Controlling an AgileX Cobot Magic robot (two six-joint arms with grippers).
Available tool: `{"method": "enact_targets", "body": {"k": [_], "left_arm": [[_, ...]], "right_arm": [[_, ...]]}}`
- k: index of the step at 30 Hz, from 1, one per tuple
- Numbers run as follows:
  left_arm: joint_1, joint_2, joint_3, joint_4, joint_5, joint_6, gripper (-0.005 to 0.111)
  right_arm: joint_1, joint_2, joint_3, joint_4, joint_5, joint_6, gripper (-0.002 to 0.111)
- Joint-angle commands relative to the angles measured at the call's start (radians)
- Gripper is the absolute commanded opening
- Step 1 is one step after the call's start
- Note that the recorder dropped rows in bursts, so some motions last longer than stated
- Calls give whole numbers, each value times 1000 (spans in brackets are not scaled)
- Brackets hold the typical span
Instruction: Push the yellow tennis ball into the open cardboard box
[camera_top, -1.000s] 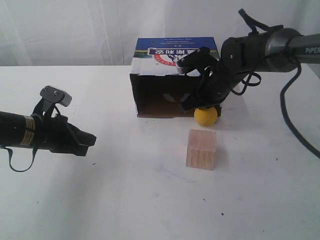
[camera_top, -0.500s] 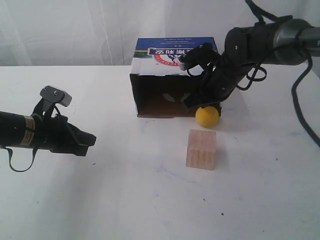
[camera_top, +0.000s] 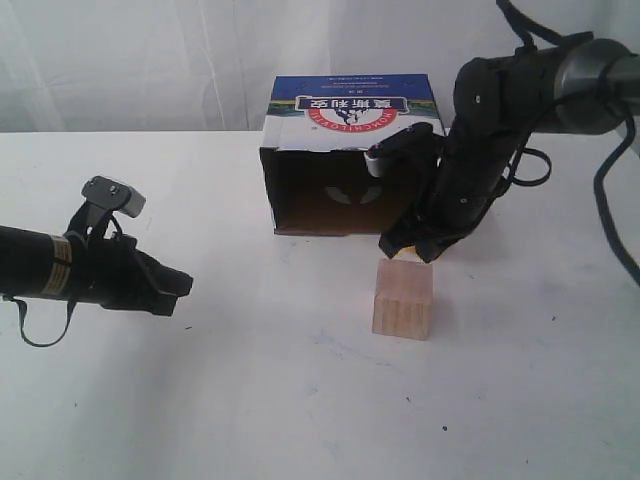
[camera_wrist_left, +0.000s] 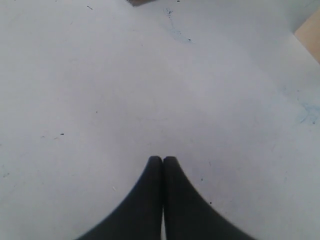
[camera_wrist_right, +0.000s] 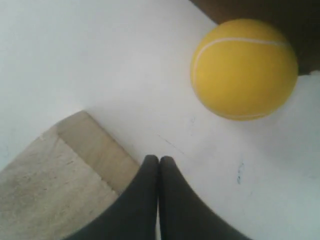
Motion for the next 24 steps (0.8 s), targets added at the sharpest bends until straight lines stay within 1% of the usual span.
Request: {"method": "enact_targets", "body": {"k": [1,3,8,11,14,20,24], "left_arm": [[2,28,6,-3,-3,4,0],[2,39,6,-3,-5,4,0],[2,53,6,-3,-32,25,0],[2,53,6,-11,-28,26,0],[2,53,6,-13,-26,26,0],[2,53,6,-27,-24,30,0],[2,53,6,-30,-24,30,0]], "right_arm": [[-5,35,44,-32,-118,7,0],[-5,47,48,-54,-165,7,0],[-5,63,48,-94,-209,21,0],[-5,68,48,-223,-237,121,0],[-5,93,48,-275,-250,140,0],[-5,137,48,-271,-480,158,0],[-5,137,46,-271,-577,173,0]]}}
